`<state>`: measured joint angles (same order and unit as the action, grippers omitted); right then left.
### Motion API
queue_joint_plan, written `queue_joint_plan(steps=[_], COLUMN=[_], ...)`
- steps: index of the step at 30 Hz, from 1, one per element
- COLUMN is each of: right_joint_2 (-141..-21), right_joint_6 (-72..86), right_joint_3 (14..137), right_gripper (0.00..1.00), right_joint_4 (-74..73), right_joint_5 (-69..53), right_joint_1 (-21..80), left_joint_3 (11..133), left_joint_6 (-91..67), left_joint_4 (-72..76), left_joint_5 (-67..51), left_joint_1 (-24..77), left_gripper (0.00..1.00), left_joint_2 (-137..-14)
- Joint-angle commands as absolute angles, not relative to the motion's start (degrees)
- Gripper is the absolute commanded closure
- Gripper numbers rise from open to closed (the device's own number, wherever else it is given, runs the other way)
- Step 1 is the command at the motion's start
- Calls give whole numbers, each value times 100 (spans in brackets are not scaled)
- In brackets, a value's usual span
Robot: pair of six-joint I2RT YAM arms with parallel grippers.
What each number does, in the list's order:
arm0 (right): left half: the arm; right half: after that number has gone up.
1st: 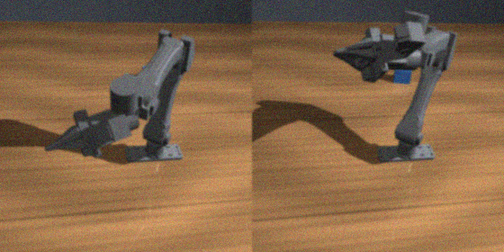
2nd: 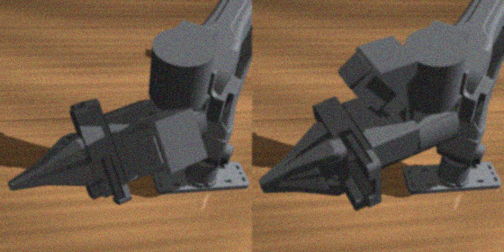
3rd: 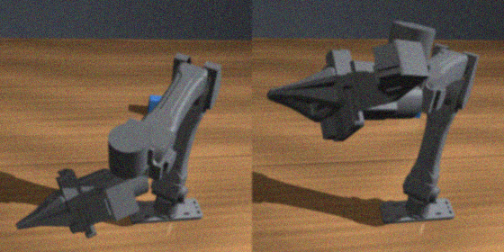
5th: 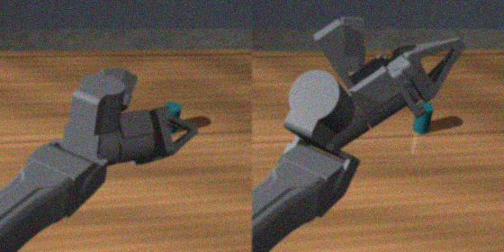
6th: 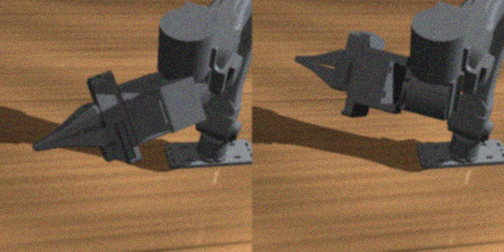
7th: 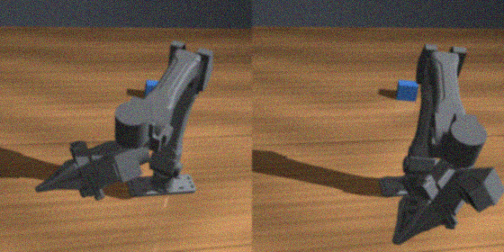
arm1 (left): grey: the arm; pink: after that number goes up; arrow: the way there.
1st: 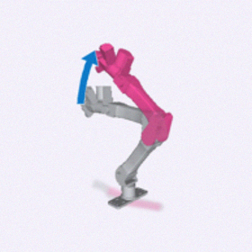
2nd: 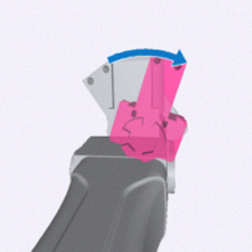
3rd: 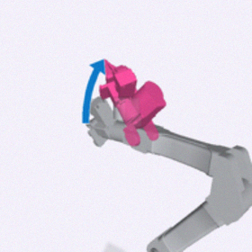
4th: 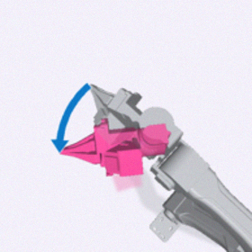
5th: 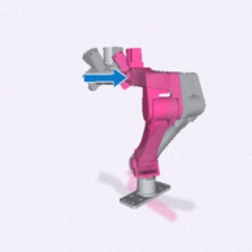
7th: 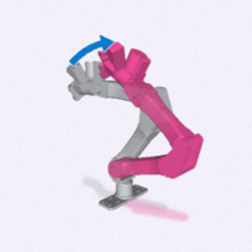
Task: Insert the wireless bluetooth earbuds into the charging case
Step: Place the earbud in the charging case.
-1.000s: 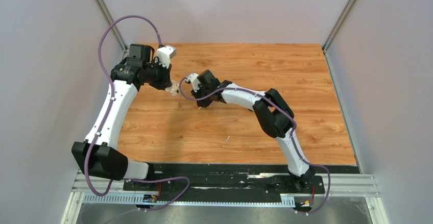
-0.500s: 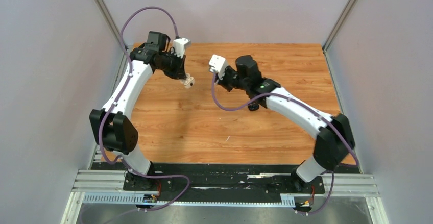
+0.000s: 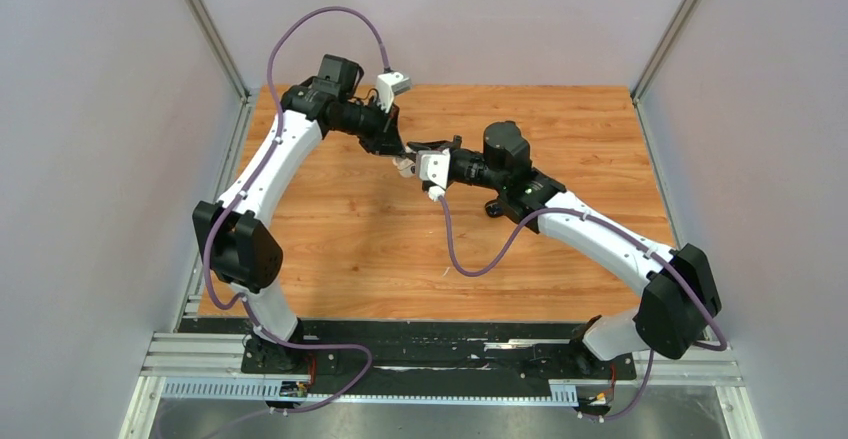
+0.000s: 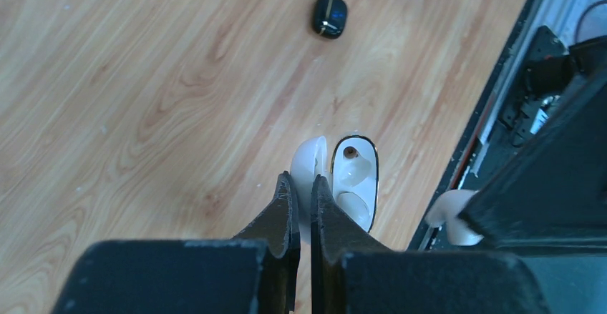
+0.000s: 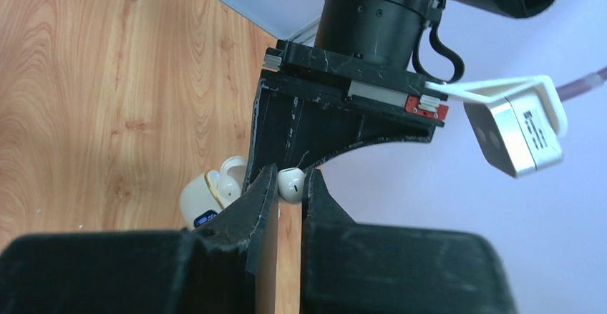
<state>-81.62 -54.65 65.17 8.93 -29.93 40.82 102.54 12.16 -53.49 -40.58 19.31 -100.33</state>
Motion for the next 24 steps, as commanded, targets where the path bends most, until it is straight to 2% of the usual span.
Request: queue_joint_plan(steps=[1,24], right_joint_2=[-8194,-8292], right_joint_6=[-6063,-7145], right_joint_3=[6539,6495], right_gripper=[100,100], right_joint_4=[1309,642], right_joint_5=[-3459,-3303], right_joint_1=[4096,4008], left_joint_3=[10493,10897], left_joint_6=[1416,1962], left_joint_4=[-5420,-5996], left_joint_5=[-4685,-4359], left_joint_1=[2001,2073], left_gripper=[100,100], left_joint_2=[-9727,-9775])
